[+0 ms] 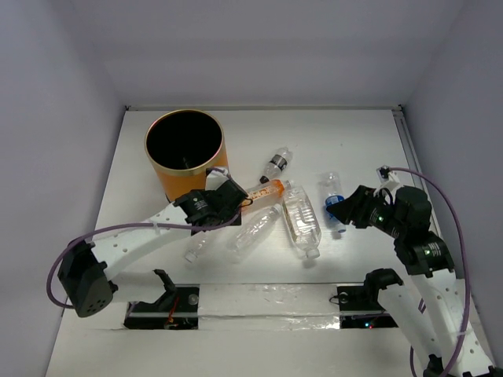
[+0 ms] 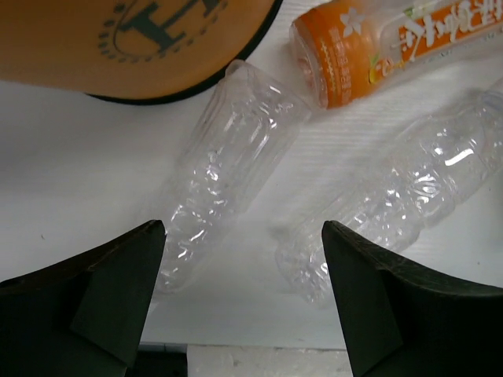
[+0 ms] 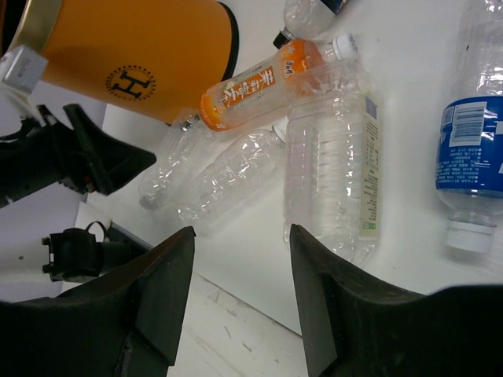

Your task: Put the plastic bottles in the bin

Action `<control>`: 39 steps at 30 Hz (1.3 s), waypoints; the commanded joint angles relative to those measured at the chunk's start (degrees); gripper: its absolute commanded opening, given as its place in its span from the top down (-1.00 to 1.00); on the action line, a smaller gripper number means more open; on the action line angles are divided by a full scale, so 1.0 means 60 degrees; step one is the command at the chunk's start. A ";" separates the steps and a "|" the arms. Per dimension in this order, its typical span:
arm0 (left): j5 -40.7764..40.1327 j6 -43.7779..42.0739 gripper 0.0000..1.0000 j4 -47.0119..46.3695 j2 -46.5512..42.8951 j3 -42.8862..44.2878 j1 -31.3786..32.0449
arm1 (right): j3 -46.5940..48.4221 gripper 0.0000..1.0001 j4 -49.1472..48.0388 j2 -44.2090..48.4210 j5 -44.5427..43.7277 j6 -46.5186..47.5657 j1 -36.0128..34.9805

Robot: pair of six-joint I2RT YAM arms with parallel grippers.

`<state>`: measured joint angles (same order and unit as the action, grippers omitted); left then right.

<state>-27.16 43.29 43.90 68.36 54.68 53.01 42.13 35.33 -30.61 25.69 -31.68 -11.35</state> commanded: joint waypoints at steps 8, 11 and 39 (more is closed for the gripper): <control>0.0702 -0.1998 -0.60 -0.2189 0.0896 -0.0455 -0.1409 | 0.0068 -0.19 -0.0059 0.0429 0.0346 0.0300 -0.0056; 0.0849 -0.2088 -0.61 -0.2350 0.1159 -0.0543 -0.1409 | 0.0039 -0.20 -0.0117 0.0488 0.0361 0.0242 -0.0056; 0.1978 -0.1267 0.43 -0.2367 0.1104 -0.1307 -0.1218 | 0.0318 0.21 -0.0190 0.0166 0.0581 -0.0037 -0.0056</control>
<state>-13.78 35.35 26.70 78.17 43.18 45.56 43.66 35.94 -28.97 26.79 -31.07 -11.35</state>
